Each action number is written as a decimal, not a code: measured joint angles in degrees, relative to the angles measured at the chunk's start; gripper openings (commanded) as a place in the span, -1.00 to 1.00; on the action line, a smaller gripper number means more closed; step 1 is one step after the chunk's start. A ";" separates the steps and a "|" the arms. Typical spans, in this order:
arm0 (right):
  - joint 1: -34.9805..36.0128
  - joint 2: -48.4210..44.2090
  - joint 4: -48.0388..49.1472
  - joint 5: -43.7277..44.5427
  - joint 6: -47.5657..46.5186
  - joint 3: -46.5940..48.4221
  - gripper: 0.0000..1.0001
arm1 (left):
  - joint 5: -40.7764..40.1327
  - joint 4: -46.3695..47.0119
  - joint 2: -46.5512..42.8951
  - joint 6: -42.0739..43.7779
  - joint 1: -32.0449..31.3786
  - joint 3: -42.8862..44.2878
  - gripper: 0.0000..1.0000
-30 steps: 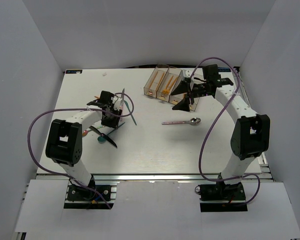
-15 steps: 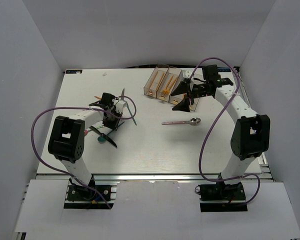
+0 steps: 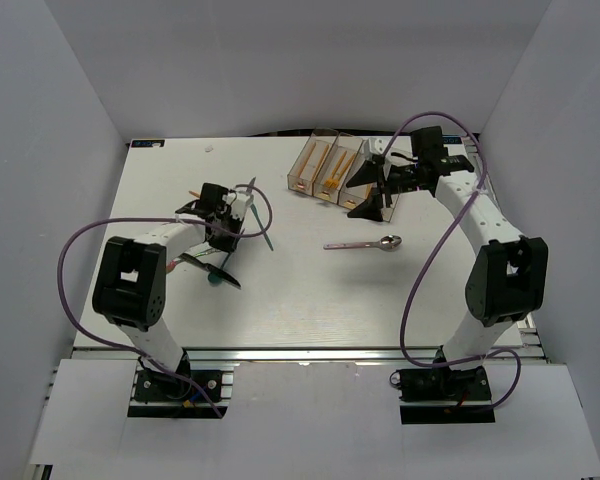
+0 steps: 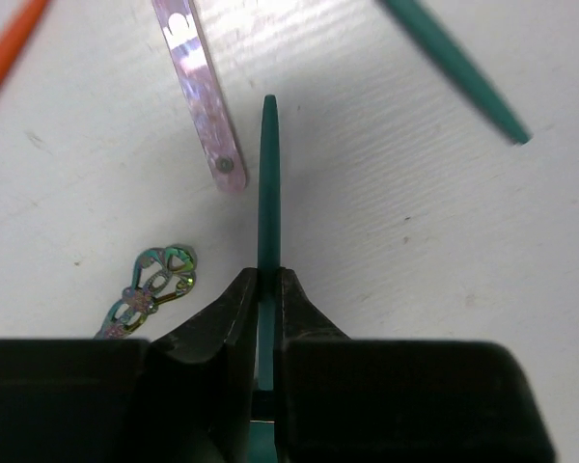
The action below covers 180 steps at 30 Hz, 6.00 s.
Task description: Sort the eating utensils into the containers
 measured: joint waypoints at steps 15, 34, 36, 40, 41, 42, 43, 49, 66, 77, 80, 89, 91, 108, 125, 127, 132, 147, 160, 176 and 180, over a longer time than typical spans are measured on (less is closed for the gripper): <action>-0.31 -0.79 1.25 1.05 1.33 -0.98 0.79 | 9.05 19.10 -19.19 -12.09 1.53 -7.13 -1.00; -5.18 -4.68 9.25 3.17 10.49 -3.69 0.78 | 24.44 32.61 -9.73 -29.51 0.37 -1.81 -1.00; -6.01 -4.94 10.88 4.15 13.22 -4.31 0.78 | 25.51 33.83 -4.81 -31.63 -1.36 3.08 -1.00; -7.15 -4.98 13.60 5.86 17.88 -5.25 0.74 | 27.41 35.26 5.84 -35.15 -6.03 14.93 -1.00; -7.37 -4.98 14.21 6.25 19.15 -5.55 0.73 | 27.82 35.50 8.74 -36.04 -7.23 18.51 -1.00; -7.48 -4.98 14.78 6.71 20.17 -5.90 0.73 | 28.09 35.82 11.32 -36.74 -8.15 21.64 -1.00; -7.54 -5.03 15.80 7.23 21.20 -6.49 0.74 | 28.44 36.06 13.84 -37.42 -9.07 24.52 -1.00; -8.72 -5.81 21.55 8.74 28.30 -10.45 0.74 | 28.37 36.59 31.08 -41.53 -13.70 47.52 -1.00; -15.76 -11.45 30.99 7.72 35.93 -17.07 0.75 | 12.24 36.30 53.24 -38.47 -18.78 74.93 -1.00; -16.65 -11.45 31.41 7.45 36.09 -17.27 0.76 | 10.91 34.86 53.22 -34.05 -19.15 74.53 -0.13; -16.65 -11.45 31.41 7.48 36.04 -17.27 0.76 | 11.08 34.12 53.22 -33.70 -19.50 73.59 0.07; -16.65 -11.45 30.58 7.98 35.21 -17.27 0.76 | 11.13 29.90 50.75 -33.16 -19.28 71.89 0.13; -16.65 -11.45 29.29 8.20 34.40 -17.25 0.76 | 11.39 28.00 47.12 -33.64 -18.51 68.41 0.13; -8.41 -9.01 14.88 10.84 21.29 -12.57 0.78 | 12.13 7.43 -13.46 -37.13 20.63 3.69 0.29; -8.00 -8.76 9.22 12.85 13.68 -12.63 0.79 | 5.95 -3.93 -17.99 -53.70 22.64 -8.76 0.19; -8.00 -8.68 7.76 13.11 11.69 -12.63 0.79 | 4.46 -5.29 -18.43 -57.83 22.67 -10.23 0.19; -7.45 -8.24 5.27 14.23 8.17 -12.63 0.79 | 1.95 -8.28 -20.81 -67.65 22.67 -13.60 0.05; -5.73 -7.52 2.97 14.88 5.05 -12.63 0.79 | -4.52 -14.80 -2.19 -83.14 22.67 -2.99 0.02; -5.73 -7.52 2.62 15.69 4.50 -13.49 0.79 | -8.74 -19.30 2.97 -85.70 23.21 3.02 -0.21; -5.73 -7.54 2.54 15.69 4.50 -13.49 0.79 | -8.68 -19.56 1.68 -86.09 24.83 1.33 -1.00; -5.73 -7.54 2.54 15.67 4.50 -13.49 0.79 | -11.58 -20.17 -2.86 -85.46 25.14 -2.84 -1.00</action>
